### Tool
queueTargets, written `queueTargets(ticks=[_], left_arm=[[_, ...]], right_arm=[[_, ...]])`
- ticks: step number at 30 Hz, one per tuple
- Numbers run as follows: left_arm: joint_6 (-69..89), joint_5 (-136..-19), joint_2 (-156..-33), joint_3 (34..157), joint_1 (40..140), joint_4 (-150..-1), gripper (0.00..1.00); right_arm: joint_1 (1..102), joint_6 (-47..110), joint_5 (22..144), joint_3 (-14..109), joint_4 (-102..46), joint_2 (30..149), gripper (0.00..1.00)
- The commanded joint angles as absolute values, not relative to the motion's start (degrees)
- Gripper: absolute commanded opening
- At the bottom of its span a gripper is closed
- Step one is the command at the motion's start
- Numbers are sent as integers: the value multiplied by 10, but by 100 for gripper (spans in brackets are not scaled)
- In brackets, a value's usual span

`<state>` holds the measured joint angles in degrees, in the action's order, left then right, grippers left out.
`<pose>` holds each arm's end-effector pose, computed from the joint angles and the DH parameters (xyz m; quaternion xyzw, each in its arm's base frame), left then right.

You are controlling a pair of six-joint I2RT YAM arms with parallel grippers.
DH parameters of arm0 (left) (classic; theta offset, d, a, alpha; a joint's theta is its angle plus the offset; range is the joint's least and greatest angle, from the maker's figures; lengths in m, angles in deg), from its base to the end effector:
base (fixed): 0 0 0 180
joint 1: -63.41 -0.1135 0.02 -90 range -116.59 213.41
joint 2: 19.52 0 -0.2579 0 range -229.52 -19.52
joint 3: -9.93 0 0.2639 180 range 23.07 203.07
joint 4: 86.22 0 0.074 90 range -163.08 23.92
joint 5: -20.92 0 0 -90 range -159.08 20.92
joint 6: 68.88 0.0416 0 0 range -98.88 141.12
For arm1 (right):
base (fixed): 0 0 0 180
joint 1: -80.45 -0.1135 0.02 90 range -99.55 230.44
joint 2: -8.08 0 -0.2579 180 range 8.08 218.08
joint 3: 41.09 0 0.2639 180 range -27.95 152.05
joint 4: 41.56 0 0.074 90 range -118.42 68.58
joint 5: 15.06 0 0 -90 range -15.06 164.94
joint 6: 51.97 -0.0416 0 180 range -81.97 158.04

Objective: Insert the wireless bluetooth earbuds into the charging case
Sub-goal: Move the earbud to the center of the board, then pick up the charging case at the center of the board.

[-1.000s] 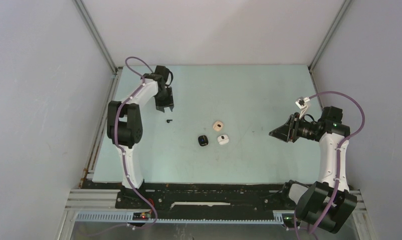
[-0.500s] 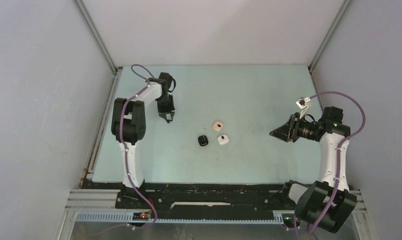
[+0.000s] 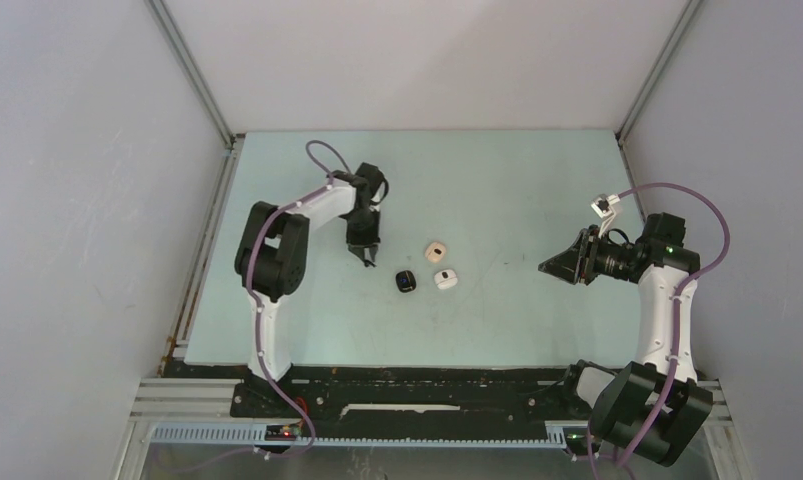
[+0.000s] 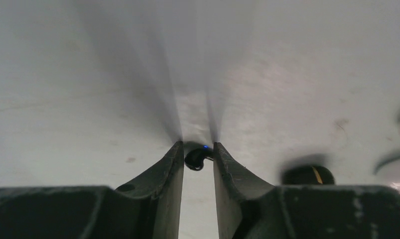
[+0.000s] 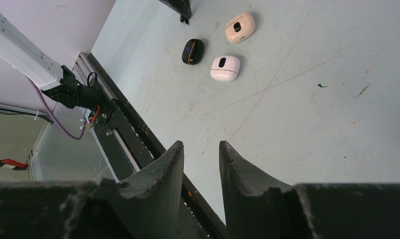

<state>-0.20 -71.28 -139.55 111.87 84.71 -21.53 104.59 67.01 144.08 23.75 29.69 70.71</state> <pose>0.3856 -0.1520 0.1402 0.0010 0.9978 -0.0407 0.0517 0.1956 -0.0451 0.2698 -0.1373 0.8046 0.4321 0.3834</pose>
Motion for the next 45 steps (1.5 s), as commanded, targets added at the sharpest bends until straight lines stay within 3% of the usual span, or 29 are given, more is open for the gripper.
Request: queueTargets(ticks=[1, 8, 14, 18, 23, 26, 27, 28, 33, 39, 45], left_arm=[[-35, -770, -1410, 1095, 922, -248, 31], [-39, -734, -1376, 1110, 950, -236, 47], [-24, -623, -1259, 1100, 952, -235, 55], [-38, -576, -1145, 1009, 973, -310, 58], [-65, -571, -993, 845, 985, -441, 65], [-108, -543, -892, 722, 979, -562, 85], [-140, -541, -861, 684, 971, -604, 97], [-152, -553, -831, 651, 963, -642, 99], [-132, -569, -746, 599, 944, -687, 100], [-178, -486, -696, 700, 943, -474, 100], [-84, -460, -656, 723, 917, -439, 100]], right_arm=[[1049, 670, 1442, 259, 289, 709, 35], [1049, 668, 1446, 259, 288, 715, 35], [1049, 670, 1457, 259, 290, 726, 38], [1026, 668, 1454, 259, 268, 717, 44], [874, 623, 1320, 259, 175, 686, 53], [751, 589, 1235, 260, 109, 696, 56], [720, 582, 1218, 264, 92, 708, 57], [692, 576, 1202, 271, 74, 723, 58], [549, 577, 1120, 351, 66, 861, 59], [446, 544, 1049, 415, 47, 962, 54], [383, 509, 991, 451, 10, 1051, 52]])
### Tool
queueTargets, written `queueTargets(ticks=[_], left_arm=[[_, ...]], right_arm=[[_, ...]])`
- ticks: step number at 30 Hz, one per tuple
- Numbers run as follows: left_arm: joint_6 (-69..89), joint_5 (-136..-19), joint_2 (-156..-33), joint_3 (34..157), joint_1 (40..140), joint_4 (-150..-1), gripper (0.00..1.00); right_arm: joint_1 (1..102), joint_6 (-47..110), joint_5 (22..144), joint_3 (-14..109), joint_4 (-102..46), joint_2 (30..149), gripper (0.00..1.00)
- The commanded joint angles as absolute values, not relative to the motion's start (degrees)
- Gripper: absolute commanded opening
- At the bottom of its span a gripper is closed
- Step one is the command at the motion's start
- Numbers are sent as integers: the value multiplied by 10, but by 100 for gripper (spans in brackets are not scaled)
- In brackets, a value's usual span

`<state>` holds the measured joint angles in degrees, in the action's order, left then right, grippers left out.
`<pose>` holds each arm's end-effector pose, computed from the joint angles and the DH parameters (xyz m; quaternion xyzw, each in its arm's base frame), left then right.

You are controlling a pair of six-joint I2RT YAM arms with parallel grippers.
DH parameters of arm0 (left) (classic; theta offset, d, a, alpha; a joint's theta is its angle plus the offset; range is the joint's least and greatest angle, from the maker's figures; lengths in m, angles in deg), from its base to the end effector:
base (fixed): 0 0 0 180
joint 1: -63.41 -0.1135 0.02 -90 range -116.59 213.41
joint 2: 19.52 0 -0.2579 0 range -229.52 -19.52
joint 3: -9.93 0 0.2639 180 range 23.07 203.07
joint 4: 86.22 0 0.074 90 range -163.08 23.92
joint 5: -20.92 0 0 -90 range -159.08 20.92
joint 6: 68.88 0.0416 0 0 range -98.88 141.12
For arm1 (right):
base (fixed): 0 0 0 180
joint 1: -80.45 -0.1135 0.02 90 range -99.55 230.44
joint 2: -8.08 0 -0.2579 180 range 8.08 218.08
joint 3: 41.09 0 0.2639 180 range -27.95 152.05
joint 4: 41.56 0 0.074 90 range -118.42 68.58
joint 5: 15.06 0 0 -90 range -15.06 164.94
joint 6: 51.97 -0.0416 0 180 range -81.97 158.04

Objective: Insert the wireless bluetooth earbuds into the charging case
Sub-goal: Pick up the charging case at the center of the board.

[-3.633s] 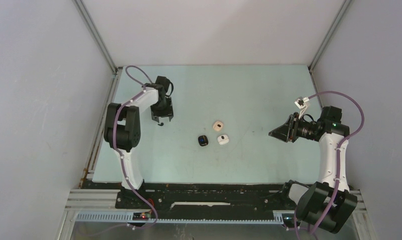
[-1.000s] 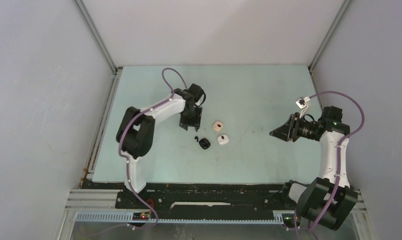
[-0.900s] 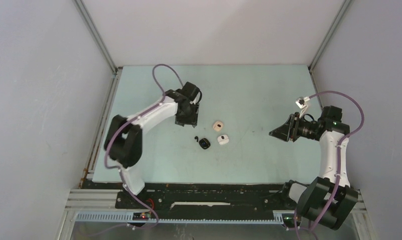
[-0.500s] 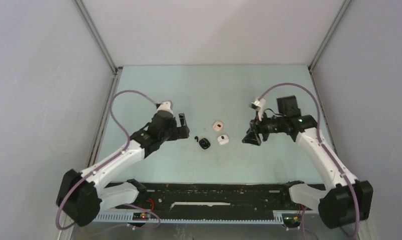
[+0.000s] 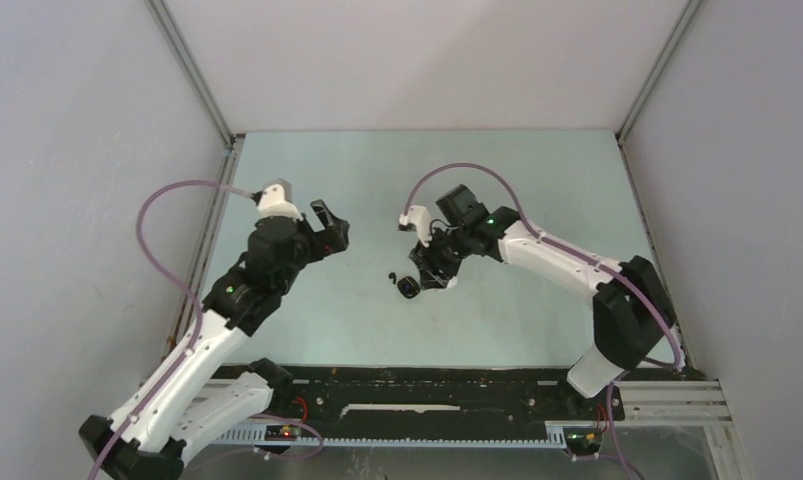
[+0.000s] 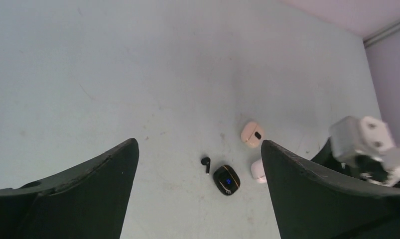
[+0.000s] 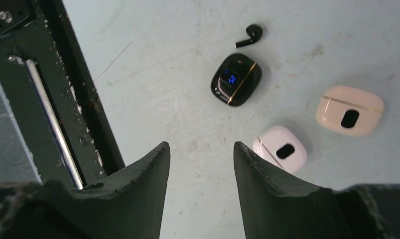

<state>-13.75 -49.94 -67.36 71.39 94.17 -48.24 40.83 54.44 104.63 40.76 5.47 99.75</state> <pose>0.1845 -0.0939 0.3201 -0.1198 0.8249 -0.1722 0.5249 0.2547 0.2376 0.2341 -0.4997 0.7836 0.2960 0.2207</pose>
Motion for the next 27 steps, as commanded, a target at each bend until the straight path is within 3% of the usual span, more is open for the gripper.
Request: queueTargets(ticks=[1, 7, 27], left_arm=[[-73, -477, -657, 714, 908, -443, 100], [-57, -551, -639, 645, 869, -500, 96], [-62, -609, -663, 644, 827, -501, 97]], right_arm=[[376, 501, 987, 464, 16, 1071, 52], [342, 472, 922, 496, 17, 1155, 56], [313, 455, 881, 577, 59, 1272, 63]])
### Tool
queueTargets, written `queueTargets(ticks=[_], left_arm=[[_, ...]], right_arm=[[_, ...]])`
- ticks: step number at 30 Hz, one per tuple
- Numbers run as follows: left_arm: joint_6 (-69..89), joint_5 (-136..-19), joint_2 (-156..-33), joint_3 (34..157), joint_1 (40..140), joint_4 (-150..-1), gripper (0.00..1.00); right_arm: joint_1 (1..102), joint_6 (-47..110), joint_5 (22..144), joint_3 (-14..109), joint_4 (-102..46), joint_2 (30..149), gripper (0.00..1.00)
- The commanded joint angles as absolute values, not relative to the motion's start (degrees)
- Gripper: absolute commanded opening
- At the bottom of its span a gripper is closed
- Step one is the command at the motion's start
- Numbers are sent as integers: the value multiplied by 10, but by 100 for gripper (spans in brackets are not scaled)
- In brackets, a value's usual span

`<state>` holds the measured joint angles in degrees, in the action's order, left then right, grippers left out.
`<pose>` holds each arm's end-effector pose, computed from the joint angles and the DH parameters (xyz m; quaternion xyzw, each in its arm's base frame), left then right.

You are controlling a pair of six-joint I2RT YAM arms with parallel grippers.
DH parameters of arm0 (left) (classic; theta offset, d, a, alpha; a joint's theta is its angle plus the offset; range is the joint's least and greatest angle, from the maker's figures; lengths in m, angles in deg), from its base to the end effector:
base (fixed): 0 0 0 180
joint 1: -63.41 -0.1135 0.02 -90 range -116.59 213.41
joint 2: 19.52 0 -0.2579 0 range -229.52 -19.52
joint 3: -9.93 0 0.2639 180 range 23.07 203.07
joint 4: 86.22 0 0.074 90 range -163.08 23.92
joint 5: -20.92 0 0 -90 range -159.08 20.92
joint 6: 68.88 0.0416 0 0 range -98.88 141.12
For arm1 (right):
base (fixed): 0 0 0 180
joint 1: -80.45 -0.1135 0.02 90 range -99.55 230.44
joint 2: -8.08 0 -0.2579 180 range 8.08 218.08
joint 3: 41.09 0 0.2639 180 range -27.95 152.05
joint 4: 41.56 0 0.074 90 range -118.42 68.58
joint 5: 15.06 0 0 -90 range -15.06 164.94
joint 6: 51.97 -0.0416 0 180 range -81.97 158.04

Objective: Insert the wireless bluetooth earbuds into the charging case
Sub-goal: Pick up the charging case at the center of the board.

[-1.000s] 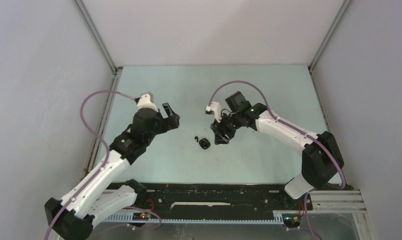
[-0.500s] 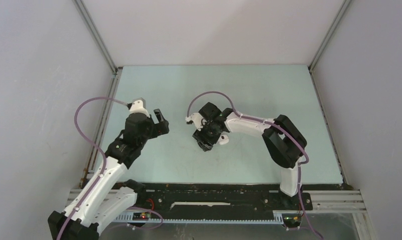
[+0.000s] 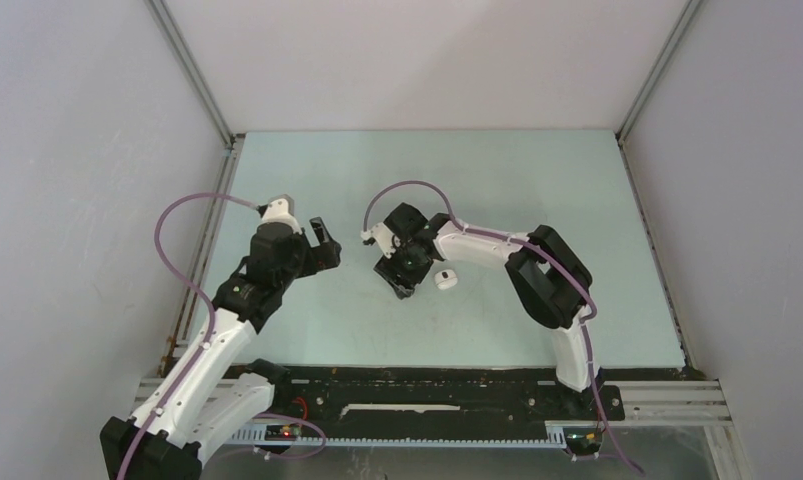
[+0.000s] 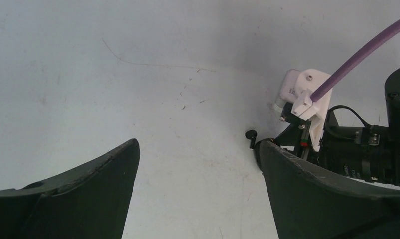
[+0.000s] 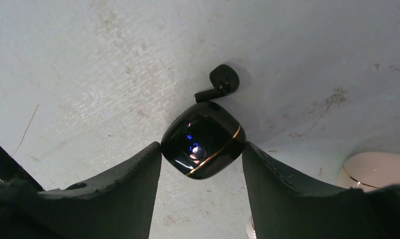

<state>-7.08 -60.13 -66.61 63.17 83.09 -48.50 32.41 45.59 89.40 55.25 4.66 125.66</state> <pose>0.1951 -0.0629 0.2704 -0.1026 0.8649 -0.1352 0.4724 0.2792 0.3261 0.1409 -0.4755 0.8492 0.1829 0.1392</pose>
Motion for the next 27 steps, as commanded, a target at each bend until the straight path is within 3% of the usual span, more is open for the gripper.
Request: queueTargets(ticks=[1, 9, 16, 27], left_arm=[[-62, -609, -664, 644, 827, -501, 97], [-64, -633, -689, 646, 827, -499, 96], [-61, -636, -698, 647, 827, -499, 96], [-63, -656, -713, 649, 827, -502, 96]], right_arm=[[310, 455, 876, 578, 60, 1276, 64], [305, 445, 830, 569, 64, 1275, 64], [310, 405, 836, 588, 65, 1267, 76], [290, 398, 766, 577, 77, 1280, 56]])
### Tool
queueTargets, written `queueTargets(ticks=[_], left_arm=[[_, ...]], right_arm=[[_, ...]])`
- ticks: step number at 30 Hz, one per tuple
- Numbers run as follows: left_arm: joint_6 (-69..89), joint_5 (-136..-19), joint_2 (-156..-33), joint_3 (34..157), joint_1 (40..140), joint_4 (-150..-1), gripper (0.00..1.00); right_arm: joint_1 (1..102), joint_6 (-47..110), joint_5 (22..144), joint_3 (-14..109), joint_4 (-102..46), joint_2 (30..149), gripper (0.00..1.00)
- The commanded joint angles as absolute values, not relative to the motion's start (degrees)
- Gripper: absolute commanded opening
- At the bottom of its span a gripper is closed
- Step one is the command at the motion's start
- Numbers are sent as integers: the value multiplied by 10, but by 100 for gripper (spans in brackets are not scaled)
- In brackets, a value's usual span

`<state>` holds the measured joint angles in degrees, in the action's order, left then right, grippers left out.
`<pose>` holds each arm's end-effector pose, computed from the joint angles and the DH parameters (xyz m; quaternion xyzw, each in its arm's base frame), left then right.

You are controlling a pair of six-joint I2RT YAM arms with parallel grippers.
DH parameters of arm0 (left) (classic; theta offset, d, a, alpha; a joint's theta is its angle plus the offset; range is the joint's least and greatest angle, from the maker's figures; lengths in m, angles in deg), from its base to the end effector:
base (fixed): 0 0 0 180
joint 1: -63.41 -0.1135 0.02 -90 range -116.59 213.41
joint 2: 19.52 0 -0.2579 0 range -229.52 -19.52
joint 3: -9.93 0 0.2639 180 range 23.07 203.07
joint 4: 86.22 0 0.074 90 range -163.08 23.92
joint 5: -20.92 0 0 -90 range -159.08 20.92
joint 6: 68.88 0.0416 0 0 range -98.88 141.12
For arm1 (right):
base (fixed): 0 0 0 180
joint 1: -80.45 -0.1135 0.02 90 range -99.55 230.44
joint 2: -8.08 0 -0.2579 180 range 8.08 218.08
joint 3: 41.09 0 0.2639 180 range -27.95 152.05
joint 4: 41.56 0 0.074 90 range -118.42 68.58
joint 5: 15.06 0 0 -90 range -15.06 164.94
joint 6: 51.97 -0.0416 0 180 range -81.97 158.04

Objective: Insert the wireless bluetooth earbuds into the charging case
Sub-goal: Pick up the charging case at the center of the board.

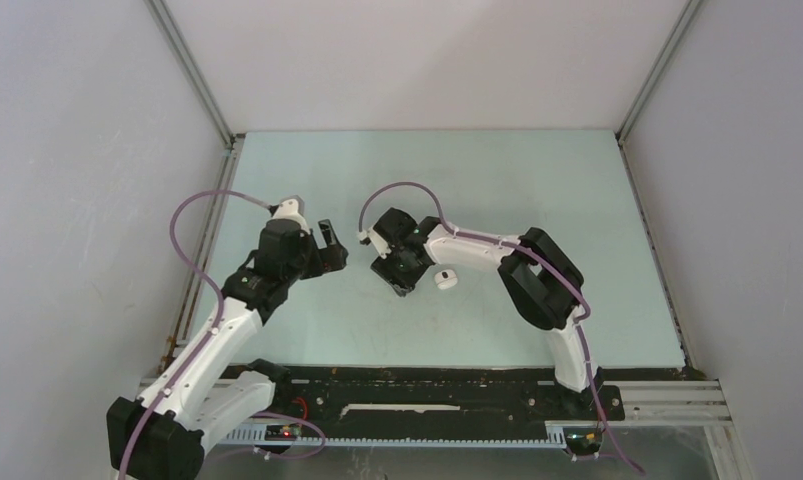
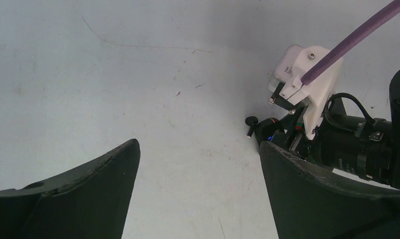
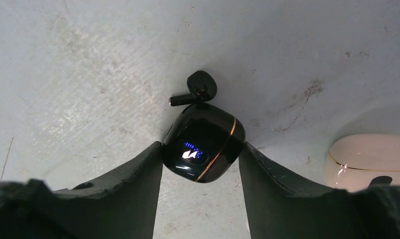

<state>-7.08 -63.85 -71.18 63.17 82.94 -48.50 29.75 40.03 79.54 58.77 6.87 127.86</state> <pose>0.2058 -0.0690 0.2550 -0.0879 0.8865 -0.1458 0.4302 0.2753 0.3417 0.1401 -0.4424 0.8761 0.1133 0.1547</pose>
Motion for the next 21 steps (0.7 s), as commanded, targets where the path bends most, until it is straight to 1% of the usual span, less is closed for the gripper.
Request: queueTargets(ticks=[1, 4, 5, 8, 12, 15, 17, 21], left_arm=[[-64, -659, -716, 648, 827, -503, 96], [-69, -685, -729, 645, 827, -509, 96], [-73, -700, -734, 644, 827, -512, 95], [-107, -737, -759, 639, 827, -527, 91], [-133, -848, -802, 642, 828, -563, 81], [-172, -959, -815, 628, 847, -645, 75], [-180, -1000, -819, 631, 877, -667, 73], [-186, -1034, -830, 641, 945, -678, 71]], right_arm=[[290, 403, 768, 569, 75, 1272, 54], [292, 427, 783, 528, 59, 1225, 45], [294, 438, 797, 512, 53, 1202, 40], [295, 472, 837, 468, 40, 1124, 32], [284, 553, 897, 424, 39, 1024, 30], [271, 619, 930, 403, 62, 968, 31], [263, 641, 931, 386, 63, 932, 31], [258, 652, 932, 374, 69, 903, 31]])
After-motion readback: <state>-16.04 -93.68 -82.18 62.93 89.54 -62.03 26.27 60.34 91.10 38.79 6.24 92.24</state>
